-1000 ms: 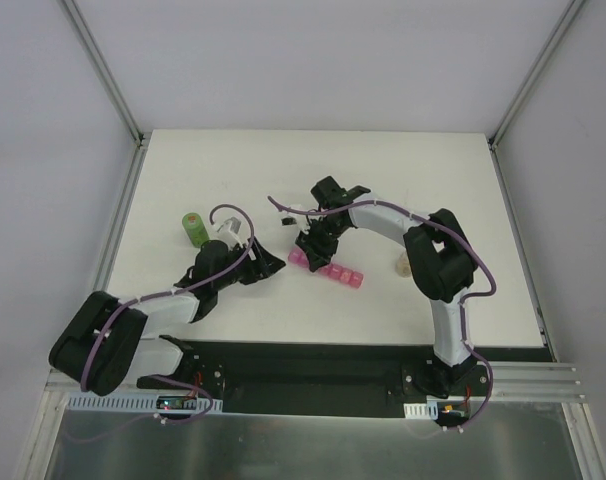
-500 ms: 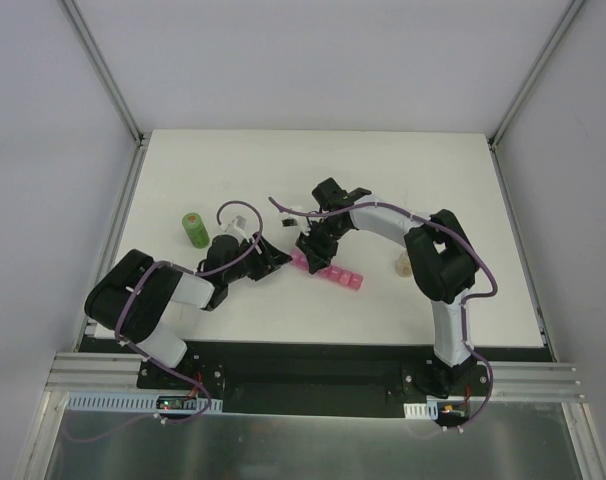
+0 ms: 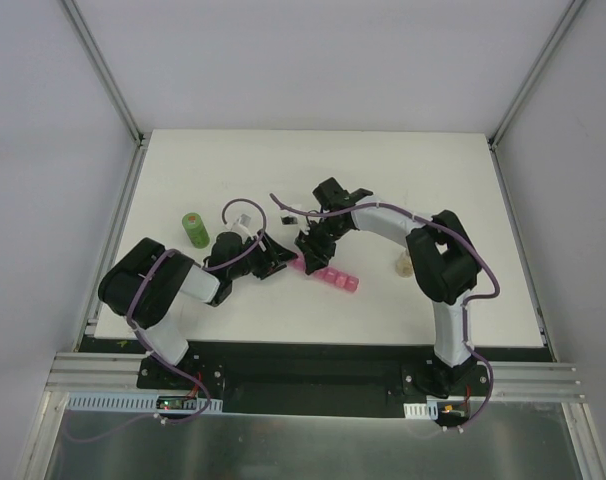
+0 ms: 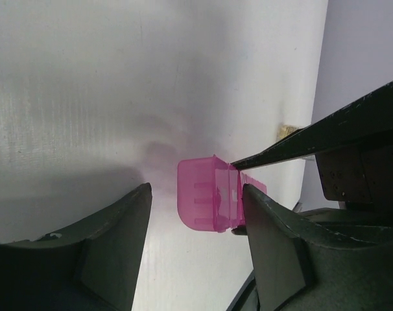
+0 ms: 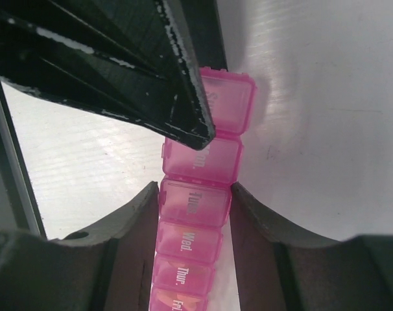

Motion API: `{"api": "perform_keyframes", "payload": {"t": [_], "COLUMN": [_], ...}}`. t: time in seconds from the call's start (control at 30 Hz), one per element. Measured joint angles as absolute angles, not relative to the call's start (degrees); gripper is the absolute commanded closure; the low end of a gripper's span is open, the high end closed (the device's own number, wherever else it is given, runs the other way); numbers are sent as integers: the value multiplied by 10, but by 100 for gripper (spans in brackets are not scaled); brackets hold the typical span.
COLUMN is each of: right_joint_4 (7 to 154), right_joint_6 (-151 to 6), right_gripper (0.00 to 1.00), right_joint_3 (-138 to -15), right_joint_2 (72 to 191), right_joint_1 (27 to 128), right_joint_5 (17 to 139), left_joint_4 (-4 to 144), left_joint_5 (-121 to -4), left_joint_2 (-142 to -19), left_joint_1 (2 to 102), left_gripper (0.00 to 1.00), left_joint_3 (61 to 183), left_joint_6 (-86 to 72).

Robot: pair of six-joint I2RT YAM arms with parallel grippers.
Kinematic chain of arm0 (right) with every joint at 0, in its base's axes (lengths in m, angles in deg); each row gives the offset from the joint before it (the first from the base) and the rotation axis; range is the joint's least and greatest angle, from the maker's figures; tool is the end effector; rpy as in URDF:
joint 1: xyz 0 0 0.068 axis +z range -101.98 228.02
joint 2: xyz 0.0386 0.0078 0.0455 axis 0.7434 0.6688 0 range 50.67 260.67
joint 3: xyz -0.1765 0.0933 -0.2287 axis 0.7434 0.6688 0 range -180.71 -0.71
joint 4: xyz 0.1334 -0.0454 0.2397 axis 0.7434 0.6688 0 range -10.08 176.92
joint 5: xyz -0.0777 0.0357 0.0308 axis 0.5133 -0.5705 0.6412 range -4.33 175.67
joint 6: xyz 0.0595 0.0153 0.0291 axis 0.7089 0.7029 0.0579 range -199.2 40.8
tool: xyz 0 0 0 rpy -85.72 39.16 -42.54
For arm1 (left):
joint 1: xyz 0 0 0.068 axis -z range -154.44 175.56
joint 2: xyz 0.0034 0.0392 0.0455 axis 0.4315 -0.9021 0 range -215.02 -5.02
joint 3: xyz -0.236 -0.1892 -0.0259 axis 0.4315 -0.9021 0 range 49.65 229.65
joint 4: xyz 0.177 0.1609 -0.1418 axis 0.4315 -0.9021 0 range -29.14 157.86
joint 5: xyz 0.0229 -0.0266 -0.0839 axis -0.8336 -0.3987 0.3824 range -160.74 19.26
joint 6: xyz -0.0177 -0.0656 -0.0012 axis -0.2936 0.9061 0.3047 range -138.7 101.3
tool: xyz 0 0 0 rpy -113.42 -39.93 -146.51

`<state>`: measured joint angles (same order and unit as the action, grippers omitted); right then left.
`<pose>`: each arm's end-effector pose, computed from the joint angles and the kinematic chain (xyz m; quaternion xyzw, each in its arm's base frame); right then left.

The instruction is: Sort the pills into containers

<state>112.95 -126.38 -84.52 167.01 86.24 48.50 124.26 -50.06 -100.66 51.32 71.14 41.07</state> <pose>0.3359 0.3065 0.1809 -0.6778 0.6351 0.2949 0.2243 0.2597 -0.1468 0.1335 -0.1312 0.7908 -0.5002 0.3274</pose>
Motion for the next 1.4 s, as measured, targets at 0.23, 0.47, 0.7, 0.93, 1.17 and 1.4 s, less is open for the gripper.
{"api": "perform_keyframes", "payload": {"t": [0.23,0.47,0.7,0.93,1.17,1.4], "right_joint_4": [1122,1104,1093,1092,1119,1140], "right_joint_6": [-1260,-1258,-1249,-1226,-1211,-1200], "right_gripper": [68,68,68,68,47,45], "right_joint_3": [-836,-815,-805,-806,-839,-861], "right_joint_2": [1664,1652,1643,1644,1674,1679], "right_joint_1": [861,859,846,830,812,778], "right_joint_5": [471,458,428,378,337,356], "left_joint_4": [1266,1288,1330,1365,1381,1380], "left_joint_5": [-482,-468,-451,-433,-425,-422], "left_joint_2": [-1022,-1024,-1033,-1033,-1042,-1050], "left_joint_1": [513,512,502,491,478,472], "left_gripper": [54,76,91,95,95,95], "left_joint_3": [709,704,696,683,674,662], "left_joint_6": [445,475,493,493,488,480]}}
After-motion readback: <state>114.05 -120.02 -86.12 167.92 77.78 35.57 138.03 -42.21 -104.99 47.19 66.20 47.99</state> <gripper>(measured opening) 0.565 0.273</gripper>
